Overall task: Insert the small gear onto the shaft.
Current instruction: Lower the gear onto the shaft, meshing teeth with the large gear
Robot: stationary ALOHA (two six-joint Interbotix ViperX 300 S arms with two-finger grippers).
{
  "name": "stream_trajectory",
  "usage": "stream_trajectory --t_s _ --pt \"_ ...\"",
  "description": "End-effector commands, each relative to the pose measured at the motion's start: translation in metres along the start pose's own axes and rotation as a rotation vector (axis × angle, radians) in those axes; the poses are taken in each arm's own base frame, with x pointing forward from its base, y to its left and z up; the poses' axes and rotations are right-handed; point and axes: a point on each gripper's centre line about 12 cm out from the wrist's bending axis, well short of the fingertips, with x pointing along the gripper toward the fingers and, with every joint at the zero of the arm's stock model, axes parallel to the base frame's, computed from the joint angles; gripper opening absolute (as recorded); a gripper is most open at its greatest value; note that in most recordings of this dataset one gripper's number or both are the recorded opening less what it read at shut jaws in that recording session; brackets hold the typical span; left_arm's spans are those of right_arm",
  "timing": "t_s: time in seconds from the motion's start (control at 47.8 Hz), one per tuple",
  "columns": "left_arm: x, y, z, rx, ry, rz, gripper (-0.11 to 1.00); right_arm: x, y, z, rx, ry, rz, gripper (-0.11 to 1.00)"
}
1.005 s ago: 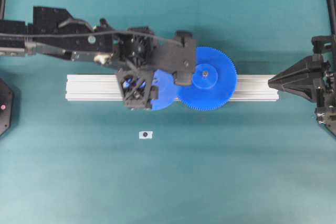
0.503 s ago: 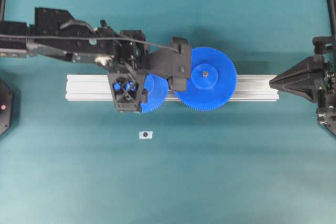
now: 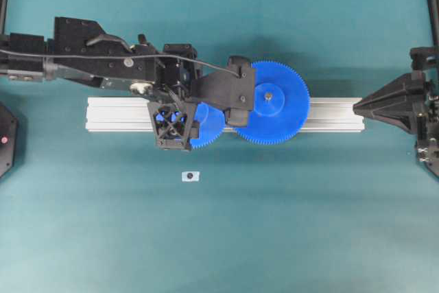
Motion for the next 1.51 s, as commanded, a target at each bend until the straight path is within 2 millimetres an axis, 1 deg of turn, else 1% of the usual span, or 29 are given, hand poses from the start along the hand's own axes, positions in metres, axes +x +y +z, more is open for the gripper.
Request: stream_trajectory --t_s 0.0,0.126,0.293,0.356,0.503,0.712,0.88,1.11,1.173,1.319,1.403,1.487 --pt "-0.003 -0.001 0.001 0.001 -0.008 0.000 0.72 0.000 0.001 0.005 0.012 -0.016 0.001 0.12" --pt "-0.002 -0.002 -0.001 0.004 -0.003 -0.001 0.72 0.000 0.001 0.005 0.012 -0.016 0.001 0.12" --pt "-0.005 -0.002 0.003 0.003 -0.034 0.002 0.72 0.000 0.001 0.005 0.012 -0.016 0.001 0.12" --pt "-0.004 -0.002 0.003 0.000 -0.034 0.002 0.74 0.000 0.001 0.005 0.012 -0.016 0.001 0.12" --pt "-0.008 -0.003 0.006 0.001 -0.046 0.002 0.85 0.000 0.001 0.005 0.012 -0.016 0.001 0.12" --pt "-0.016 -0.003 0.008 -0.002 -0.066 0.005 0.85 0.000 0.001 0.005 0.012 -0.016 0.001 0.12" --pt "-0.030 -0.001 0.014 -0.005 -0.104 0.011 0.85 0.000 0.001 0.006 0.012 -0.017 0.001 0.12" --pt "-0.060 0.001 0.026 -0.004 -0.184 0.024 0.85 0.000 0.001 0.005 0.013 -0.017 0.002 0.12" --pt "-0.065 0.001 0.027 -0.005 -0.197 0.024 0.85 0.000 0.001 0.005 0.012 -0.016 0.001 0.12" --pt "-0.063 0.000 0.021 -0.008 -0.165 0.020 0.85 0.000 0.001 0.004 0.032 -0.014 0.001 0.12" --pt "-0.059 0.000 0.012 -0.008 -0.114 0.015 0.85 0.000 0.000 0.004 0.036 -0.013 0.000 0.12" --pt "-0.050 -0.002 0.000 -0.011 -0.061 0.007 0.85 0.000 0.000 0.003 0.041 -0.013 0.001 0.12"
